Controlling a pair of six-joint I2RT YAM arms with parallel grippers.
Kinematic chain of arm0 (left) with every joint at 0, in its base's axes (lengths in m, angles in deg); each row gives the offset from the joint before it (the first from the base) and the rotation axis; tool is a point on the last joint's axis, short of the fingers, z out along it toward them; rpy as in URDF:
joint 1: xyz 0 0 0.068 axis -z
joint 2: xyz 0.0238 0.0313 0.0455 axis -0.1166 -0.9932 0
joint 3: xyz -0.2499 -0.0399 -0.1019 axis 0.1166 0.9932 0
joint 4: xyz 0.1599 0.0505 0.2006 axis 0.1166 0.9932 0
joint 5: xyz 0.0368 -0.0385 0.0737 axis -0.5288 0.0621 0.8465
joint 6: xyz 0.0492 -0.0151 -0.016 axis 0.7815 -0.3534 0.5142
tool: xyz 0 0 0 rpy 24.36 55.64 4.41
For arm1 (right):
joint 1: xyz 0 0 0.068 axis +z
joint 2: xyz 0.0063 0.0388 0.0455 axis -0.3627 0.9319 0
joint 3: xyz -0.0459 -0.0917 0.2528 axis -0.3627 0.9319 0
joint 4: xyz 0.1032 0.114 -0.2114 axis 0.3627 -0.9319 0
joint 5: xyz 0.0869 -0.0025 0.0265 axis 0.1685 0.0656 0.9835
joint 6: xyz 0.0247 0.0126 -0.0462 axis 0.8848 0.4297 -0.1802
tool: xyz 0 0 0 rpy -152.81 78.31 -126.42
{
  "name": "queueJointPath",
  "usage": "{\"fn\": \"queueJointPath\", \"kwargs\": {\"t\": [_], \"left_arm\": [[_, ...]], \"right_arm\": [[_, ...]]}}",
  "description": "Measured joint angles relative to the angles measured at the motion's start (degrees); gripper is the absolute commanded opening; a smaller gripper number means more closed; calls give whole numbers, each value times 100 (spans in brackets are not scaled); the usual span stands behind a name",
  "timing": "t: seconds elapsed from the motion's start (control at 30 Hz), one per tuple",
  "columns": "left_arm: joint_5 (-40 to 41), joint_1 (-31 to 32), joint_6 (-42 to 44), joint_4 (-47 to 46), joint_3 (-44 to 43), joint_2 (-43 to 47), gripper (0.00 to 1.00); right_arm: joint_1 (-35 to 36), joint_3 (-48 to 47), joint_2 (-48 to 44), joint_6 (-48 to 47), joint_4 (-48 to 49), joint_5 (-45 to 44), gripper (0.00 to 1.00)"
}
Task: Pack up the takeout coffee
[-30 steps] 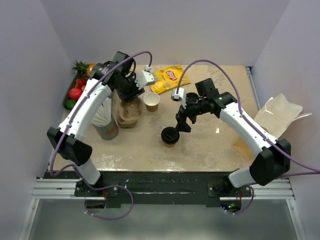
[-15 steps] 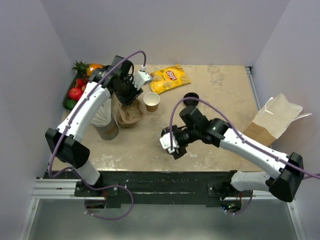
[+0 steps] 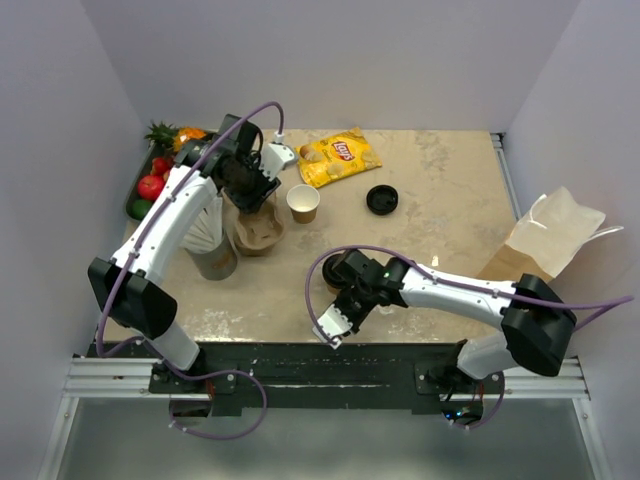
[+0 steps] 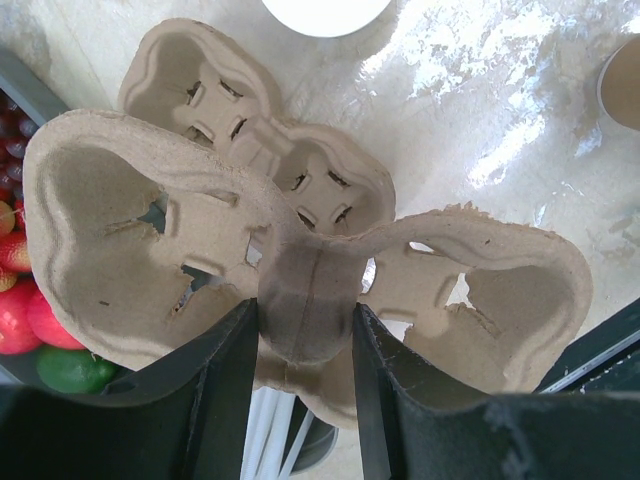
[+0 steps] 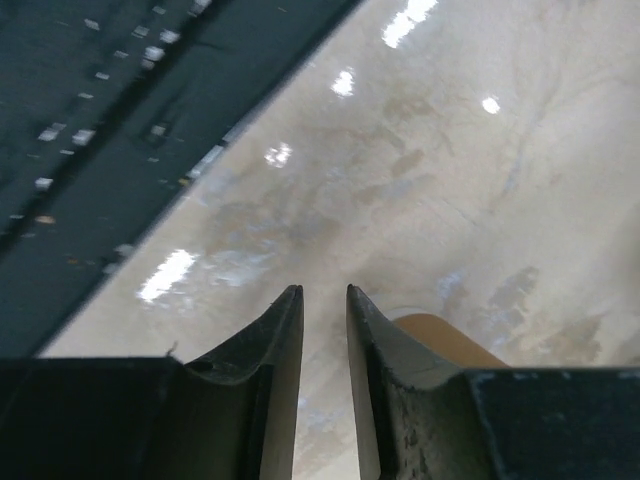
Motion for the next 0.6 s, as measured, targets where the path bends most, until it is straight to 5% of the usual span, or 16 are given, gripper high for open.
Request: {"fn": "queueJointPath", "kwargs": {"t": [0.6], "left_arm": [[-9, 0, -11, -2, 0, 11, 39]], "right_arm": [[15, 55, 916, -428, 1001, -1467, 16]]}}
